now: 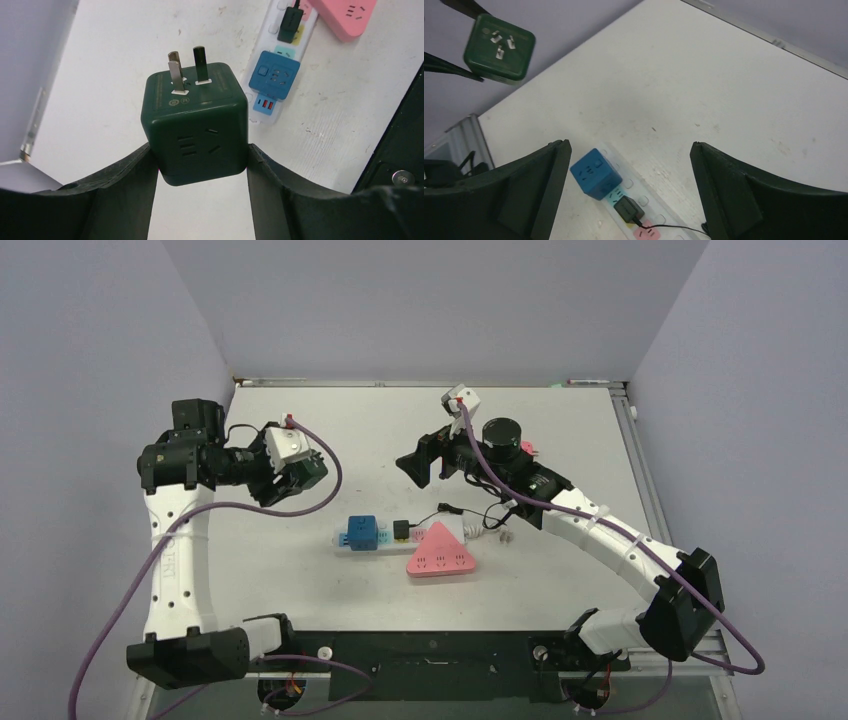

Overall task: Insert the plug
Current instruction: Pick up the plug from the center of the board.

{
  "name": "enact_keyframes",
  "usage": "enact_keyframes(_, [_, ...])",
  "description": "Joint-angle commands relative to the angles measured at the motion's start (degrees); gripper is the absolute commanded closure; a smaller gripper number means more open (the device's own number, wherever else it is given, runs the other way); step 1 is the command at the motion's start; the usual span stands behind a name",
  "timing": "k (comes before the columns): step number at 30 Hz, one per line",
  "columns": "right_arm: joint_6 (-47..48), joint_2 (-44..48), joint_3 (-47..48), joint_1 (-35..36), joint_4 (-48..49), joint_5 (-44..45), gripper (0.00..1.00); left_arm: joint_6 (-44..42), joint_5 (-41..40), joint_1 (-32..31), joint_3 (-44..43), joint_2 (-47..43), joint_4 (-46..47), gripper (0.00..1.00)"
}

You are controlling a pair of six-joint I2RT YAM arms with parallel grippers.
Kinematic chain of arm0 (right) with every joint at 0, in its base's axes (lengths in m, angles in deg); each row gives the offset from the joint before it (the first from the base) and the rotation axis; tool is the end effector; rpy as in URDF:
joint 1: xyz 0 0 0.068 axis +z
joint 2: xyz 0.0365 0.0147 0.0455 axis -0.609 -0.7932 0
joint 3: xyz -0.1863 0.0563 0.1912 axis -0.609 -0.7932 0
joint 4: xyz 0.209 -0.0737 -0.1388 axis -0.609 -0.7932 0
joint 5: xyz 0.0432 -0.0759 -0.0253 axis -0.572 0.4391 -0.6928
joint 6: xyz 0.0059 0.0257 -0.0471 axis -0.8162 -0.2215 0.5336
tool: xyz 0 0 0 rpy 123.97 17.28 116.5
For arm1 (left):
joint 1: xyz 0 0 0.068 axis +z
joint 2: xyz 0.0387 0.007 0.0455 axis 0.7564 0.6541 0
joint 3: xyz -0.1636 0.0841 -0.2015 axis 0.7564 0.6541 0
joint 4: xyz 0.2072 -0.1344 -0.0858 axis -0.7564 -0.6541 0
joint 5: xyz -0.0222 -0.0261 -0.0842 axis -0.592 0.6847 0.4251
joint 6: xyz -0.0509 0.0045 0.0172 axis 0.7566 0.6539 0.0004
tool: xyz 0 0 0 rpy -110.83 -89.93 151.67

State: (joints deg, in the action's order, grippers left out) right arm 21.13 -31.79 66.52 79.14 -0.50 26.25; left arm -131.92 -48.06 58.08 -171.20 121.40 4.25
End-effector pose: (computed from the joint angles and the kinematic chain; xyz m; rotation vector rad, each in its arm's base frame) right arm 0.2357 0.2227 0.3555 -0.6600 1.7489 0.9267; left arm 0.2053 0.0083 0.4019 1.3120 1.8917 -0.3275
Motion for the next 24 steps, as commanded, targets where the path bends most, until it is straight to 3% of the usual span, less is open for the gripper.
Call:
enact_keyframes(1, [-4.75, 3.95, -3.52, 0.71, 16.93, -13.68, 0.06, -2.20, 4.11, -5.64, 0.16, -6.39, 2.60, 0.98])
enact_keyframes(6, [-5.41, 4.18, -3.38, 0.05, 20.09, -22.68, 0.09, 3.99, 5.52, -11.80, 3.56, -12.38, 11.81, 1.00])
enact_keyframes(11, [-5.09, 4.73, -1.24, 0.04, 18.35, -24.30, 0.10, 24.14, 12.44, -11.90, 4.21, -13.18, 22.04, 1.00])
enact_keyframes(17, [-7.28, 6.50, -4.30, 0.13, 24.55, -27.92, 0.10, 45.02, 23.20, -11.83, 8.00, -14.22, 35.21, 1.00])
enact_keyframes(20, [-6.72, 7.45, -4.82, 0.11, 26.08, -30.22, 0.10, 60.61, 28.16, -11.75, 13.51, -15.68, 49.57, 1.00])
enact_keyframes(24, [-3.90, 9.35, -6.01, 0.81, 27.75, -29.99, 0.10, 99.74, 30.54, -11.70, 25.12, -17.34, 89.30, 1.00])
